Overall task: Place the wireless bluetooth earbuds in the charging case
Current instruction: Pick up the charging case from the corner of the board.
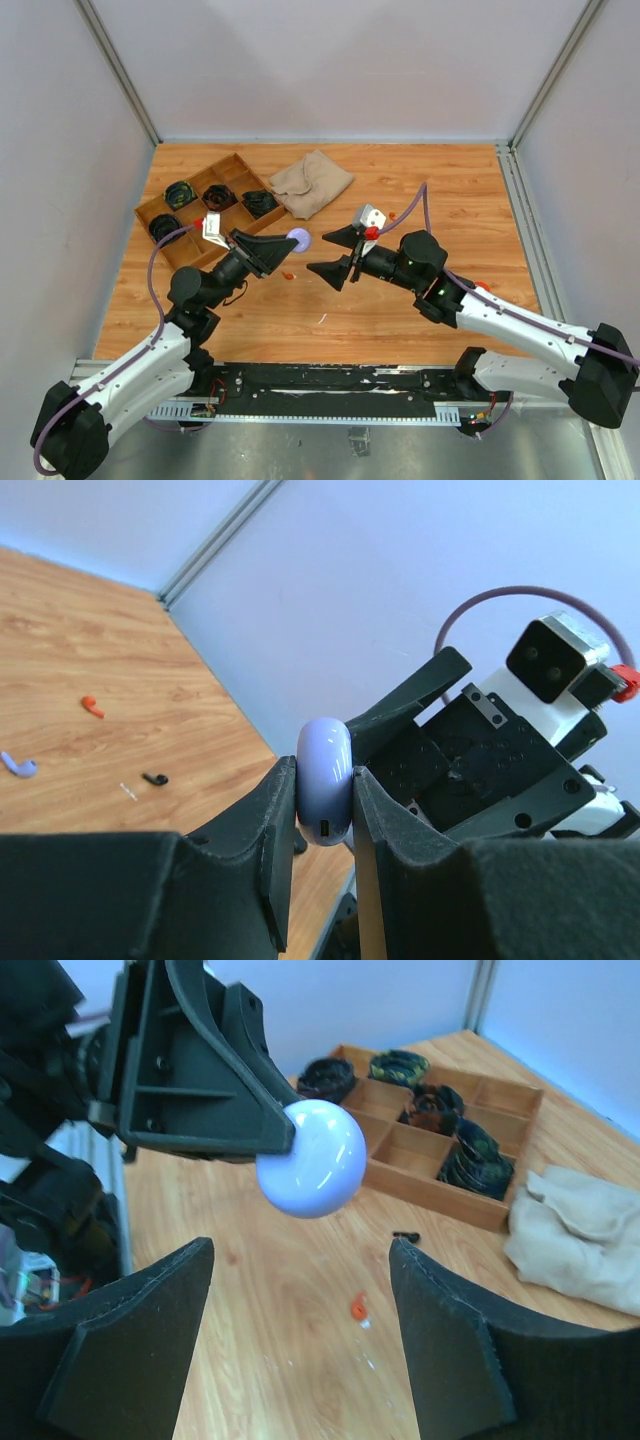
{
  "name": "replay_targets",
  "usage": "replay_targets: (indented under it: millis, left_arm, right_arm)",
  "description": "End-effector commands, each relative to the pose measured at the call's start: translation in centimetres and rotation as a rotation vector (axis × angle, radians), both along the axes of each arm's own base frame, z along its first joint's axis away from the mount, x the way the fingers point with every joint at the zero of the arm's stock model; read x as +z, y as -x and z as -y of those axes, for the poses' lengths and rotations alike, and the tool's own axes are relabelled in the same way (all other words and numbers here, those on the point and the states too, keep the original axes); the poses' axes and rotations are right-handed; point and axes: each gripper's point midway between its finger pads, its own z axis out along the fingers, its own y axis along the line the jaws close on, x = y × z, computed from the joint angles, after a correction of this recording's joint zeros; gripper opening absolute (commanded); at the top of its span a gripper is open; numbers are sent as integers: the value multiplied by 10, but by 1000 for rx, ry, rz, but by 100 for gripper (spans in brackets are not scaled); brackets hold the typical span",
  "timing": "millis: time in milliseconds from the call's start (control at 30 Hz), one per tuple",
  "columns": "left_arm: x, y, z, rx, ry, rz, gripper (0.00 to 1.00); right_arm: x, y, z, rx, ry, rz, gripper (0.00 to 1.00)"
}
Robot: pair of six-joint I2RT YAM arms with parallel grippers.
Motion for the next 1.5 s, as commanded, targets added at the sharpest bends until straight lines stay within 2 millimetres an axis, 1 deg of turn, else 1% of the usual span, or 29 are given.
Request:
replay_targets:
  millis: [0, 167, 367, 600, 767, 1033, 1233, 1367, 1433, 1467]
  left_arm:
    - [29, 10, -6, -1, 91, 96, 0]
    - [38, 19, -8, -27, 140, 144, 0]
    - [46, 28, -5, -79, 174, 177, 0]
    - [47, 29, -5, -84, 187, 193, 0]
    - [49, 33, -5, -108, 206, 205, 0]
    - [46, 35, -3, -122, 206, 213, 0]
    - [47, 38, 0, -144, 202, 223, 0]
    - [46, 38, 1, -149, 197, 229, 1]
    - [46, 38, 1, -146, 191, 234, 4]
    - [44, 38, 1, -143, 186, 236, 8]
  right_arm:
    - [43, 1, -4, 37, -230, -16, 71]
    - [49, -4, -6, 39, -310, -59, 68]
    - [58, -1, -12, 97, -385, -91, 63]
    - [64, 4, -21, 163, -444, -121, 57]
    - [66, 7, -26, 204, -453, -132, 50]
    - [72, 9, -24, 229, -471, -129, 45]
    - [74, 10, -25, 262, -485, -140, 37]
    - [77, 13, -26, 299, -487, -151, 29]
    - [77, 13, -24, 307, -492, -166, 24]
    - [76, 12, -23, 311, -494, -173, 22]
